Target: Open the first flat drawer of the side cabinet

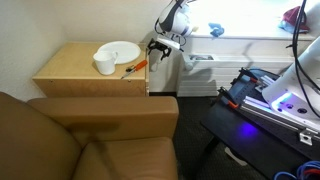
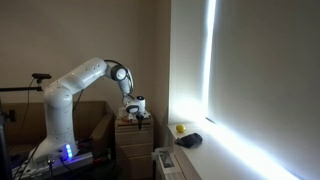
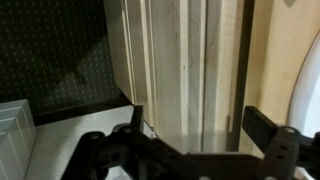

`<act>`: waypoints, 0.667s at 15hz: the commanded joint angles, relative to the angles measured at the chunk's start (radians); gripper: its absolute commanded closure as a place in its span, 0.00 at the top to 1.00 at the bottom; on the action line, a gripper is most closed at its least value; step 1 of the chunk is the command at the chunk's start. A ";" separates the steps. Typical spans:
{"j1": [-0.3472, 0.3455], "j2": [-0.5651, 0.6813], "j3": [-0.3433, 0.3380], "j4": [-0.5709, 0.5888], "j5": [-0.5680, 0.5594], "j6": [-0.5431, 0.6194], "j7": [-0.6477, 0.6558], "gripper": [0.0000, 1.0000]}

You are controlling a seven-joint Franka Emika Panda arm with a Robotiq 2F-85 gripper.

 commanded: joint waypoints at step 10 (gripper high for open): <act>0.062 0.081 -0.020 0.067 0.004 0.049 -0.016 1.00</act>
